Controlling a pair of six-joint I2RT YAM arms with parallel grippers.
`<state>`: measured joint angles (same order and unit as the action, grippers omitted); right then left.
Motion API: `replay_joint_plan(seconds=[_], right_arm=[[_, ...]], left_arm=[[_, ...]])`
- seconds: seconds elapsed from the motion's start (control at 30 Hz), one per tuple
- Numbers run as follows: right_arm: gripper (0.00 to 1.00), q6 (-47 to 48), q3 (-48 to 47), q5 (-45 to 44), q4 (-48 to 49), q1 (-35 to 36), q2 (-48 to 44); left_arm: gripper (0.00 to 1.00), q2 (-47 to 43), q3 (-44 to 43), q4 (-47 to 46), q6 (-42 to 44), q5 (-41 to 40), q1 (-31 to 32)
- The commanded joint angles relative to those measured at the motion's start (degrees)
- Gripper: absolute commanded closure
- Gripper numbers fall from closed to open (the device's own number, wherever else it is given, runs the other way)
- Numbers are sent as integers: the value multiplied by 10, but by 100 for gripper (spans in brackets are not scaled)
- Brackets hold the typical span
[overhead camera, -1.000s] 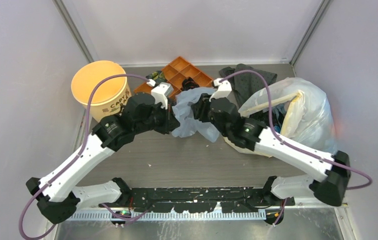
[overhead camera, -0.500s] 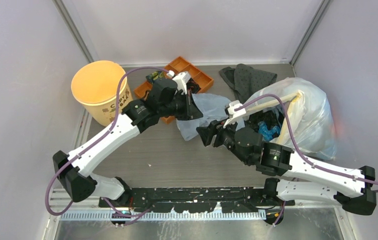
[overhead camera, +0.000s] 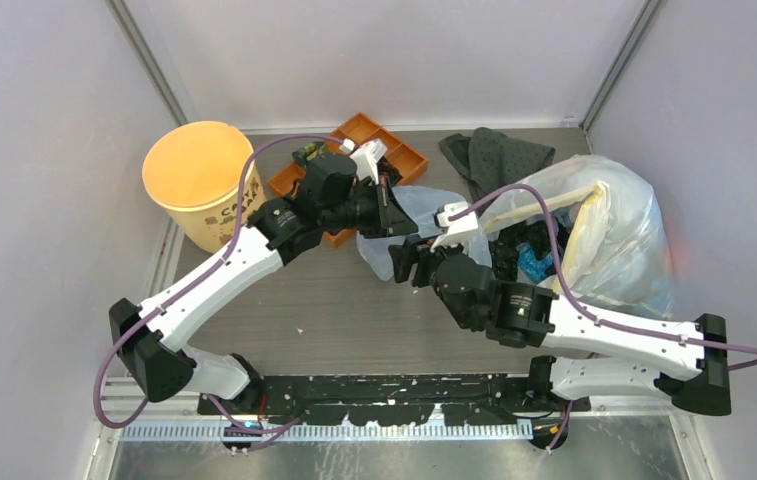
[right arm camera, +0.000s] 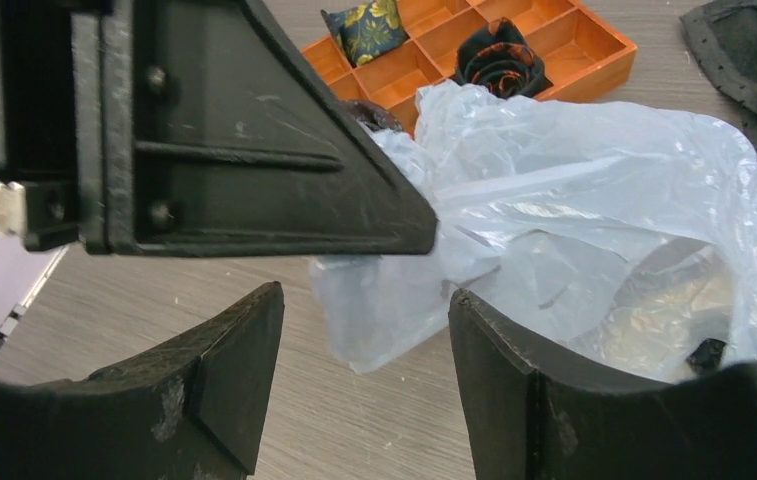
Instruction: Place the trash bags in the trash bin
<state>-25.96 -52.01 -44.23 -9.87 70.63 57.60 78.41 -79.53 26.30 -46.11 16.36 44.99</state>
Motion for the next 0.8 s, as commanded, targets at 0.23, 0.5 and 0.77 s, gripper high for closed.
replay_joint_plan(seconds=[0.23,0.5,0.77], right_arm=[[44,-52,-32,-144,80,23,47],[99,-131,-18,-166,-45,24,-5],[99,-183,55,-154,-136,24,-105]], left_arm=[[99,-13,2,-61,-25,24,-1],[50,-21,-6,-49,12,9,-2],[27,-65,-21,26,75,-52,-50]])
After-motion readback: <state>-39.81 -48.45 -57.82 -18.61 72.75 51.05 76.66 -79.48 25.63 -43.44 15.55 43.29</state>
